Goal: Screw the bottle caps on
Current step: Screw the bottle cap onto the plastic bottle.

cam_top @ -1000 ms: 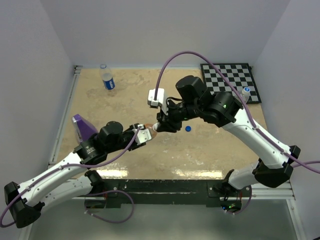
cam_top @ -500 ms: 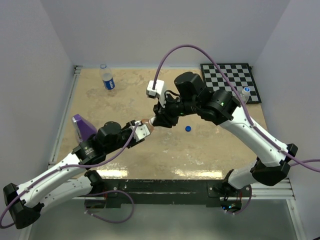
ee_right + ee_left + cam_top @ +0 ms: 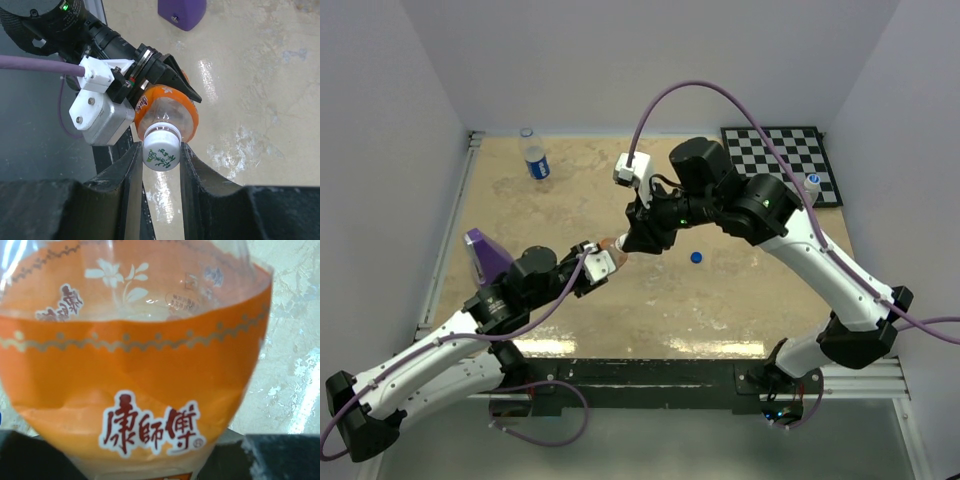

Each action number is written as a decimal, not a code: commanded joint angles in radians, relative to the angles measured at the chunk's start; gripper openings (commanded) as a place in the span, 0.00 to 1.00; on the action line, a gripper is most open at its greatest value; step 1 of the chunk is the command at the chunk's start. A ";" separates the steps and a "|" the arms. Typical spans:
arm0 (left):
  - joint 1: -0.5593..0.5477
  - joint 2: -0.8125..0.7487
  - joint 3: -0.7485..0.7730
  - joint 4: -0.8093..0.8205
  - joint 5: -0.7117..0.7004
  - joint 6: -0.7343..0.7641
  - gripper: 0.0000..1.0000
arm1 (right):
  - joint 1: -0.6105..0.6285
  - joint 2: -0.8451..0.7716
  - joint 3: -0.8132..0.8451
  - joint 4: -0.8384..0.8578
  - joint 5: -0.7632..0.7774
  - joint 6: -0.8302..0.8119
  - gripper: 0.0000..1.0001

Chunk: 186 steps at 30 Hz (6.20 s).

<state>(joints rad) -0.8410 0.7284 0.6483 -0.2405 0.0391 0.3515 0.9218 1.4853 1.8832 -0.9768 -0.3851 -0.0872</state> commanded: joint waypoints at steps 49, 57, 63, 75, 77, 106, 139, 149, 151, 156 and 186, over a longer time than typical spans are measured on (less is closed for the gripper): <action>-0.009 0.092 0.122 0.092 0.275 0.060 0.31 | 0.042 -0.003 -0.087 -0.080 -0.064 -0.189 0.00; -0.010 0.040 0.070 0.225 0.183 -0.017 0.30 | 0.042 0.047 -0.035 -0.053 -0.020 -0.074 0.00; -0.017 0.031 0.048 0.316 0.128 -0.065 0.30 | 0.042 0.082 -0.013 -0.063 0.032 0.001 0.00; -0.188 0.065 -0.048 0.581 -0.198 -0.062 0.29 | 0.042 0.119 0.067 -0.082 0.137 0.179 0.00; -0.230 0.088 -0.065 0.636 -0.252 -0.049 0.29 | 0.042 0.127 0.085 -0.098 0.170 0.196 0.00; -0.287 0.285 -0.214 1.023 -0.453 -0.250 0.24 | 0.042 0.170 0.197 -0.115 0.308 0.271 0.20; -0.027 0.224 -0.228 0.913 0.398 -0.421 0.24 | 0.012 -0.367 -0.183 0.365 -0.087 -0.152 0.77; -0.012 0.186 -0.151 0.784 0.495 -0.379 0.25 | -0.041 -0.309 -0.254 0.397 -0.228 -0.227 0.70; -0.009 0.184 -0.150 0.780 0.493 -0.378 0.25 | -0.072 -0.289 -0.262 0.400 -0.267 -0.236 0.65; -0.007 0.178 -0.144 0.767 0.498 -0.371 0.25 | -0.141 -0.269 -0.282 0.425 -0.396 -0.246 0.58; -0.007 0.206 -0.092 0.764 0.513 -0.362 0.25 | -0.150 -0.220 -0.266 0.365 -0.535 -0.299 0.56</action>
<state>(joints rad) -0.8520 0.9329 0.5064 0.4877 0.5217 -0.0322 0.7773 1.2728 1.5982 -0.6159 -0.8928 -0.3679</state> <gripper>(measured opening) 0.442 0.566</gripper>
